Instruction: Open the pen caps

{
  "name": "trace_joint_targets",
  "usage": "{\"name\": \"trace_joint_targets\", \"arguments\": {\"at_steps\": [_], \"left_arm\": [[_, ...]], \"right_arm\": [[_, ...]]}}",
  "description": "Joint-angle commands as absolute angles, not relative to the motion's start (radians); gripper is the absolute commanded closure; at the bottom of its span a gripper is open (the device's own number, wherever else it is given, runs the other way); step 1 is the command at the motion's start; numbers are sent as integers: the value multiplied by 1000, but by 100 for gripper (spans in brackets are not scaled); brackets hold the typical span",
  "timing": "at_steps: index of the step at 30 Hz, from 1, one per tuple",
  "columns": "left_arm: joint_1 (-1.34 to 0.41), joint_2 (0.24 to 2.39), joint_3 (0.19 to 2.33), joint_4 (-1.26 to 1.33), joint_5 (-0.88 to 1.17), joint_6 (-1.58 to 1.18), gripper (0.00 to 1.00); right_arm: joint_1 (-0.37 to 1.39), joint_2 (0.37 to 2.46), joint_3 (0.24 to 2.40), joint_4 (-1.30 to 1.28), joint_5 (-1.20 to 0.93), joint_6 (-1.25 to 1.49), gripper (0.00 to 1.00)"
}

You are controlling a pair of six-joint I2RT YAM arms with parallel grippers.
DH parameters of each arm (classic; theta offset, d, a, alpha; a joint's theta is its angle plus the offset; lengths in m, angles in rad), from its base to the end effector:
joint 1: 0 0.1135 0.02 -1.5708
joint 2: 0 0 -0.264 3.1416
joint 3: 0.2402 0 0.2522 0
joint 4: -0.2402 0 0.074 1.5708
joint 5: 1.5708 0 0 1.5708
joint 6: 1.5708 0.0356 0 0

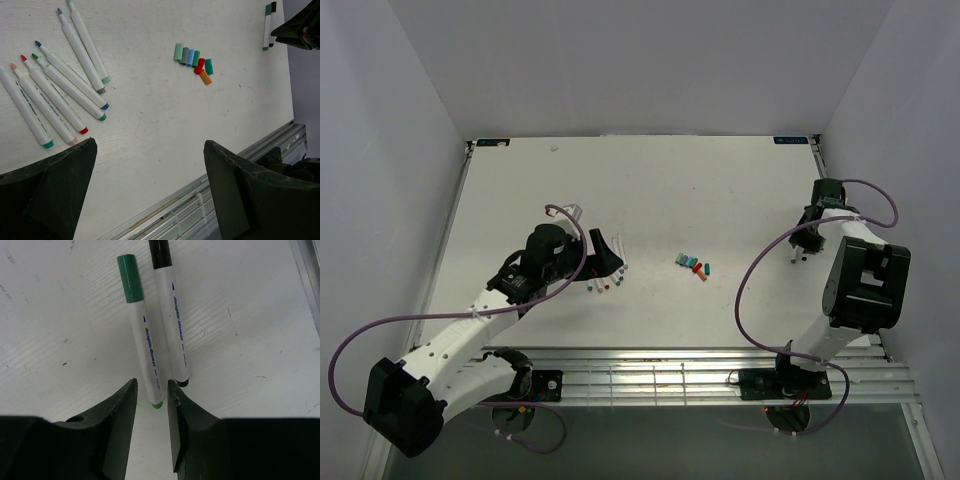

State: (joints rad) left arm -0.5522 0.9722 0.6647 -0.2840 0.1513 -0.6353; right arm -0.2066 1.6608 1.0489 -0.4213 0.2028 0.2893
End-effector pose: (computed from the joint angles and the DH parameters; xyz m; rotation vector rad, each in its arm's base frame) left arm 0.1790 -0.1166 0.2538 -0.0027 2.2797 -0.8223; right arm 0.3259 -0.0756 0.1913 0.7053 2.4905 -0.2336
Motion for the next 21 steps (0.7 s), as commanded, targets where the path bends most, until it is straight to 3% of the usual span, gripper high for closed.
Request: {"name": "trace_joint_targets", "arguments": {"at_steps": [1, 11, 14, 18, 21], "left_arm": [[-555, 971, 664, -264, 169, -624, 2], [-555, 1000, 666, -255, 172, -629, 2], [-555, 1011, 666, -255, 172, -632, 2], [-555, 1020, 673, -262, 169, -634, 2], [-555, 1026, 684, -279, 152, -630, 3]], "right_arm": [[-207, 1675, 1019, -364, 196, 281, 64], [-196, 1723, 982, -327, 196, 273, 69], [-160, 1752, 982, -325, 224, 267, 74], [-66, 1810, 1025, -344, 281, 256, 90], [13, 1813, 1070, -354, 310, 252, 92]]}}
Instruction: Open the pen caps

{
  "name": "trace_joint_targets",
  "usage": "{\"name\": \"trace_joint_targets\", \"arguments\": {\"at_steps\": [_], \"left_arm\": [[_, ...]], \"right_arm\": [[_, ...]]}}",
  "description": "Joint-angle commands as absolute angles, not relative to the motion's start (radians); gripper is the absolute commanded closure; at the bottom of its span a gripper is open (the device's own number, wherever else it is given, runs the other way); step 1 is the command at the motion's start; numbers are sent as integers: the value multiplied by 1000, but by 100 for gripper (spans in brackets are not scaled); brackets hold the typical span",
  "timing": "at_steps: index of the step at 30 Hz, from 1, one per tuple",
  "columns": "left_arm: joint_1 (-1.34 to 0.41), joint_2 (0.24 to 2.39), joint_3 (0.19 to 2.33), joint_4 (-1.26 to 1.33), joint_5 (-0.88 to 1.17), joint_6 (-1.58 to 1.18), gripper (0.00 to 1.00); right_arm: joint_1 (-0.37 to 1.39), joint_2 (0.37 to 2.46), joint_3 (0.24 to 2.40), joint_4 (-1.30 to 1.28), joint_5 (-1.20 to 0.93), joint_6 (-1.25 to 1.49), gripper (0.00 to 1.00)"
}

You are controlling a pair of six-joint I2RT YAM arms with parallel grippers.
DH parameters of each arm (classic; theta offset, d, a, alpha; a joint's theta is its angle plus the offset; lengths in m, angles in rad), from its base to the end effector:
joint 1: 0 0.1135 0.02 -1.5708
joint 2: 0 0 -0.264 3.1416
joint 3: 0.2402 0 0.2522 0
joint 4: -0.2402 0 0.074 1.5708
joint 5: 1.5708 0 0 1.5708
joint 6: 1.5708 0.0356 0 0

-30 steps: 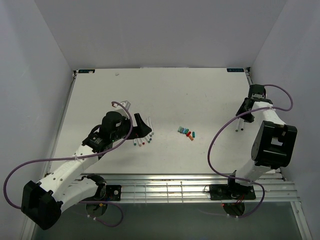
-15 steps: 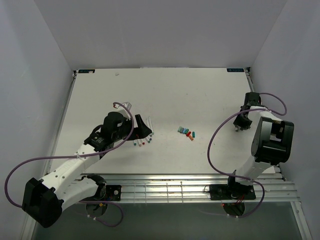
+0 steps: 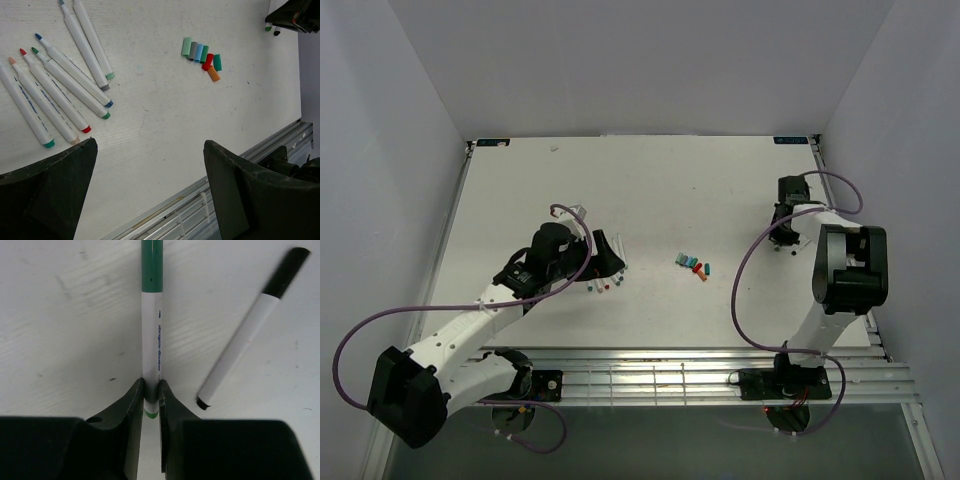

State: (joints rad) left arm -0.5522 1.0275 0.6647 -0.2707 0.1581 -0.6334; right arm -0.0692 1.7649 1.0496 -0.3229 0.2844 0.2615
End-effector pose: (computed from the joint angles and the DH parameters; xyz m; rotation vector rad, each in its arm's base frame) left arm 0.1859 -0.1211 0.2440 -0.0012 2.3235 -0.8092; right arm 0.3486 -0.0342 0.1640 0.5221 2.5189 -0.2990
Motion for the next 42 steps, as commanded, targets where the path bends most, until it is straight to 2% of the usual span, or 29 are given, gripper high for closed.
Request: {"name": "trace_joint_targets", "arguments": {"at_steps": [1, 5, 9, 13, 18, 21, 28, 35, 42], "left_arm": [[-555, 1028, 689, -285, 150, -630, 3], [-555, 1038, 732, -307, 143, -624, 4], [-554, 1052, 791, -314, 161, -624, 4], [-554, 1092, 830, -256, 261, -629, 5], [-554, 1173, 836, -141, 402, -669, 5], [-554, 1230, 821, -36, 497, -725, 5], [-554, 1313, 798, 142, 577, -813, 5], [-554, 1353, 819, 152, 580, -818, 5], [-554, 1374, 838, 155, 563, -833, 17]], "right_arm": [[46, 1809, 1083, -356, 305, 252, 92], [161, 1747, 1144, -379, 267, 264, 92], [303, 1600, 1138, -379, 154, 275, 92], [385, 1439, 1030, -328, 11, 314, 92], [422, 1240, 867, -233, -268, 319, 92], [442, 1191, 827, -213, -412, 314, 92], [482, 1126, 756, -137, -569, 350, 92], [541, 1140, 733, -32, -637, 419, 92], [603, 1196, 752, 25, -632, 451, 92]]}}
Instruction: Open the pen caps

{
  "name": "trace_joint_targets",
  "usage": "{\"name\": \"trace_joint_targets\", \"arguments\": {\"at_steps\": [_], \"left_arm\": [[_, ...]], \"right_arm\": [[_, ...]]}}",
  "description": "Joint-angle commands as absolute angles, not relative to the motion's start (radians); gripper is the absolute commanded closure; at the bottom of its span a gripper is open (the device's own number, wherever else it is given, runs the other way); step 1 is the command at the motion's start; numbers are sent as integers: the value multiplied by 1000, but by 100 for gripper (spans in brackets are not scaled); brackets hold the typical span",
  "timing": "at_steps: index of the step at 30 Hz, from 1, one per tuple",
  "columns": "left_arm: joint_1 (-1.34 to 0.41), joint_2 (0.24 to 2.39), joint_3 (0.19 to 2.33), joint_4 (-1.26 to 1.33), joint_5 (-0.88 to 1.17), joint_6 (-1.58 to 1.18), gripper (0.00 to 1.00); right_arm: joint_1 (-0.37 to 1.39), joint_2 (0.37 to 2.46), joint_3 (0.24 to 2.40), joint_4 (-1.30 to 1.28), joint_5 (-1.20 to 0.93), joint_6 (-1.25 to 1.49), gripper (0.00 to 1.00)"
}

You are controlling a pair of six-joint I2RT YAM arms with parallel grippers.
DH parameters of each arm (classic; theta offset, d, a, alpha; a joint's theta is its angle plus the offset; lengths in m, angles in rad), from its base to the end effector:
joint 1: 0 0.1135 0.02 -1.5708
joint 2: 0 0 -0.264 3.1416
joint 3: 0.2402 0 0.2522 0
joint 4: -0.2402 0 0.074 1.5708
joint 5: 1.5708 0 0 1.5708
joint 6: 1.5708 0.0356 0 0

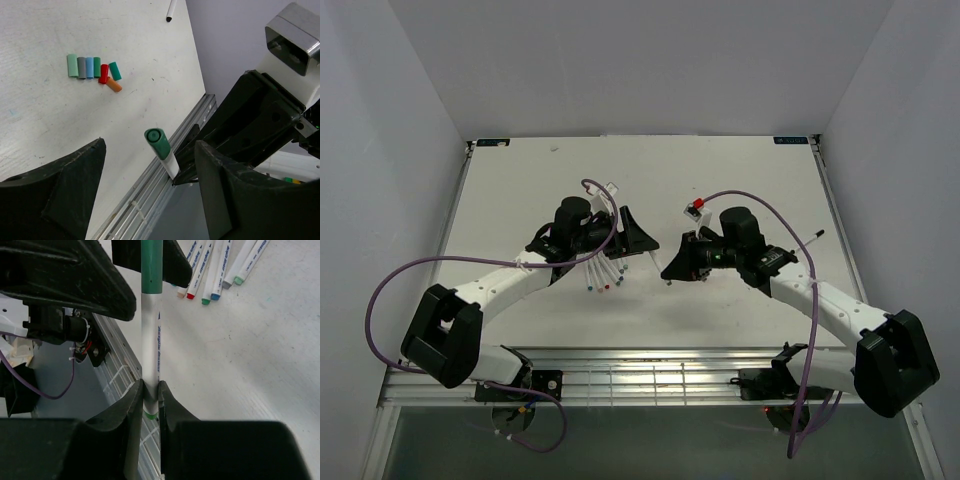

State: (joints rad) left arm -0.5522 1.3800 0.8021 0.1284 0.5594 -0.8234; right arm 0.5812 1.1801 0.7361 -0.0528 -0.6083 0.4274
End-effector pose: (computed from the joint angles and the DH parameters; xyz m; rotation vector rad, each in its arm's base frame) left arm 0.2470 -0.1744 0.2439 0.0966 2.2541 -1.3778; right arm 0.2038 0.1582 0.2574 -0.5718 2.1353 1.2222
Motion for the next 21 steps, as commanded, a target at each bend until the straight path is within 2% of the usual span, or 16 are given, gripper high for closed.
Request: {"name": "trace_joint_targets", "arguments": {"at_steps": [1, 7, 13, 20, 21], "left_arm": [[-554, 1373, 838, 155, 554, -834, 21], [-552, 1364, 839, 156, 531, -845, 35], [-552, 1362, 835, 152, 538, -854, 64], [-552, 1358, 824, 149, 541, -865, 74], [-552, 1358, 825, 146, 541, -867, 80]], "right_arm": [[606, 1200, 756, 26, -630, 449, 92], [638, 1238, 775, 32, -620, 449, 92], [646, 1250, 773, 63, -601, 460, 92], [649, 1252, 787, 109, -574, 485, 92], [649, 1255, 790, 110, -574, 486, 92]]}}
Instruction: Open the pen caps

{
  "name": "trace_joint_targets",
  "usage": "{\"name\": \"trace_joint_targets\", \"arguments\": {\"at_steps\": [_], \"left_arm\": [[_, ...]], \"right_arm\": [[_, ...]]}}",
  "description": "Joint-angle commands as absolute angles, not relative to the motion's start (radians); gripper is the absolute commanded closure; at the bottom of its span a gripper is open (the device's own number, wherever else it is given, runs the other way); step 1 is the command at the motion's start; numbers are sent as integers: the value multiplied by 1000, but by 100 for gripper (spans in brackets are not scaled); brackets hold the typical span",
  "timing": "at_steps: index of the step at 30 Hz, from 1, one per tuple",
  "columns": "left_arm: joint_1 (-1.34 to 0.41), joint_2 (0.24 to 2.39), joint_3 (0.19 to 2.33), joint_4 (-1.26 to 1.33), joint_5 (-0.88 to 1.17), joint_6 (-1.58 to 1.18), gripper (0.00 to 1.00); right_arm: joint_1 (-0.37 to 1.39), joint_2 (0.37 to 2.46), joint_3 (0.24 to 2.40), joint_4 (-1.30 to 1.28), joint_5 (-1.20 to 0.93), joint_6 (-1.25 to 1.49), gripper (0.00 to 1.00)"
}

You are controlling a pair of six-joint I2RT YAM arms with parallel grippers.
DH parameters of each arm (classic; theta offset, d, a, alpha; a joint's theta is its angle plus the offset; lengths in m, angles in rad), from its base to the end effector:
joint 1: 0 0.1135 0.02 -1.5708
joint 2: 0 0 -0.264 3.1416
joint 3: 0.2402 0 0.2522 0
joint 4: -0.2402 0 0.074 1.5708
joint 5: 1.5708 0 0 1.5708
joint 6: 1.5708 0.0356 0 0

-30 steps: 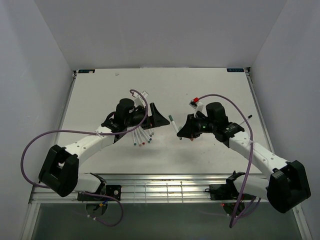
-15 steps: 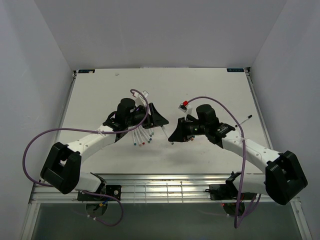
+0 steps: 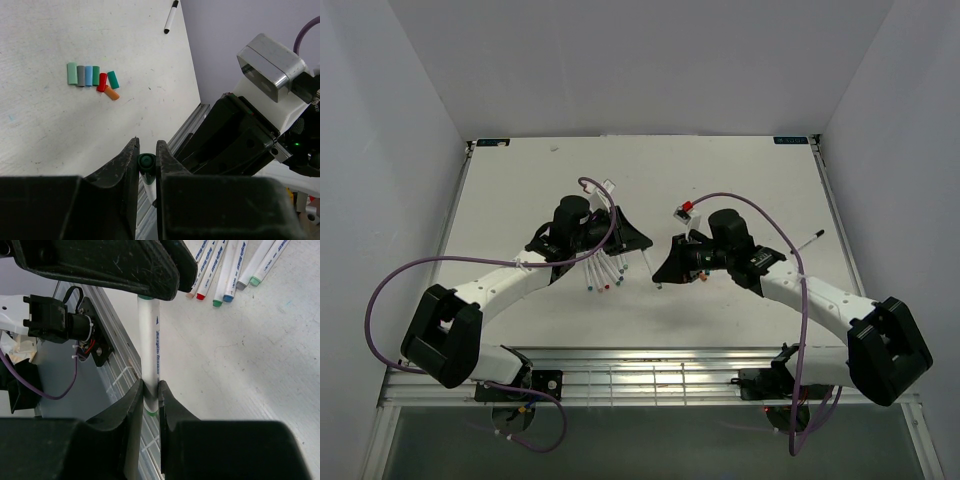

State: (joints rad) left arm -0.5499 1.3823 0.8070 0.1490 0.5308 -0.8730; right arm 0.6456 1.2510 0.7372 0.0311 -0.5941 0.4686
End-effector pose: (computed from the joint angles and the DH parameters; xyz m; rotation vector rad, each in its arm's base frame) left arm 0.2498 -0.1743 0.2466 0.0264 2.2401 -1.3824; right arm 0.2049 0.1793 0.2479 -0.5962 2.1409 1.2667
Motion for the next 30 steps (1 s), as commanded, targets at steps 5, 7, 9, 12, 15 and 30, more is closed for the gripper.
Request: {"name": "trace_joint_targets", "arguments": {"at_steps": [5, 7, 9, 12, 15, 30], "left_arm": [[-551, 1347, 830, 140, 540, -876, 100], [-551, 1344, 830, 140, 543, -882, 100], [-551, 1339, 828, 140, 542, -891, 100], [-551, 1331, 827, 141, 546, -903, 100], [-551, 1321, 825, 138, 542, -908, 100], [-549, 1396, 1005, -156, 258, -925, 100]], "right_arm": [[650, 1290, 816, 113, -583, 477, 65], [650, 1305, 830, 136, -587, 482, 57], [652, 1336, 844, 153, -597, 486, 56], [661, 1382, 876, 167, -601, 492, 58], [678, 1411, 891, 179, -600, 497, 67], [1034, 1548, 1057, -443, 628, 382, 92]]}}
